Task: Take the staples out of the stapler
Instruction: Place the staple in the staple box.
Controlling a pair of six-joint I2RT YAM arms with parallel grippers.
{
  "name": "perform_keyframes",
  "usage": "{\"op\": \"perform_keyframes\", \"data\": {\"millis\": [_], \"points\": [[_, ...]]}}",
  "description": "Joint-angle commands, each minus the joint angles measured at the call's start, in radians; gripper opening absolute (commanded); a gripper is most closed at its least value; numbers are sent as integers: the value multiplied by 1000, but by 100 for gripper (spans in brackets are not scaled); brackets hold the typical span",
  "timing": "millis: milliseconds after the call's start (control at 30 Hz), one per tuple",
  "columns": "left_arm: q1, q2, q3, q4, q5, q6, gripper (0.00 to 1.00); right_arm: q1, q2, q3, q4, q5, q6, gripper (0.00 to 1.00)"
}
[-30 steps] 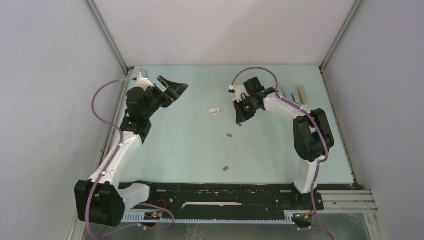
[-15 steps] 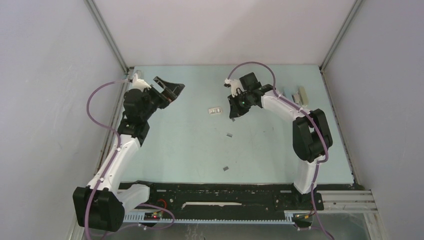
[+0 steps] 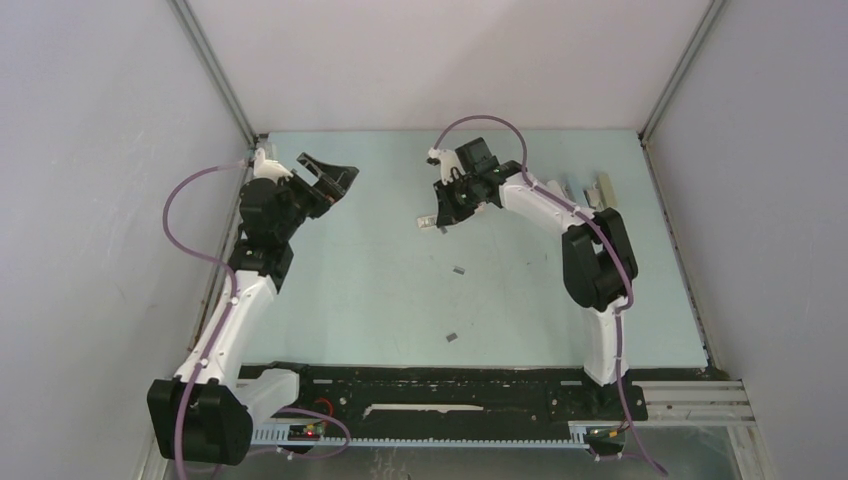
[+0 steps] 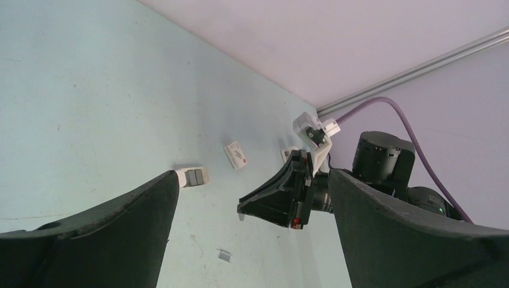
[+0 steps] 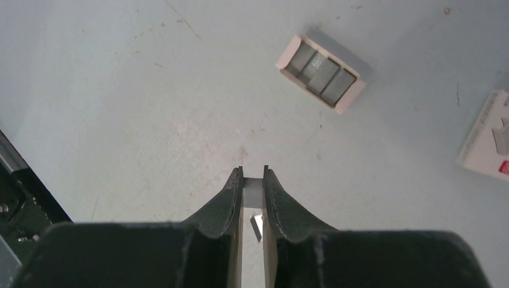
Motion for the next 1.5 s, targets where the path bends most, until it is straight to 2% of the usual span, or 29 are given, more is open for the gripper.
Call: {"op": "perform_keyframes", "data": {"millis": [0,433,800,1467], "points": [[14,11,7,-6,17,37,100,21,61,96,18,27,69,9],[38,59,32,-29,62,46,100,68,229,298,31,176,302,10],[57,90,42,-30,87,49,100,87,271,322,68,373,402,10],[60,90,33,-24,83,41,100,92,325,347,84,378,433,13]]}}
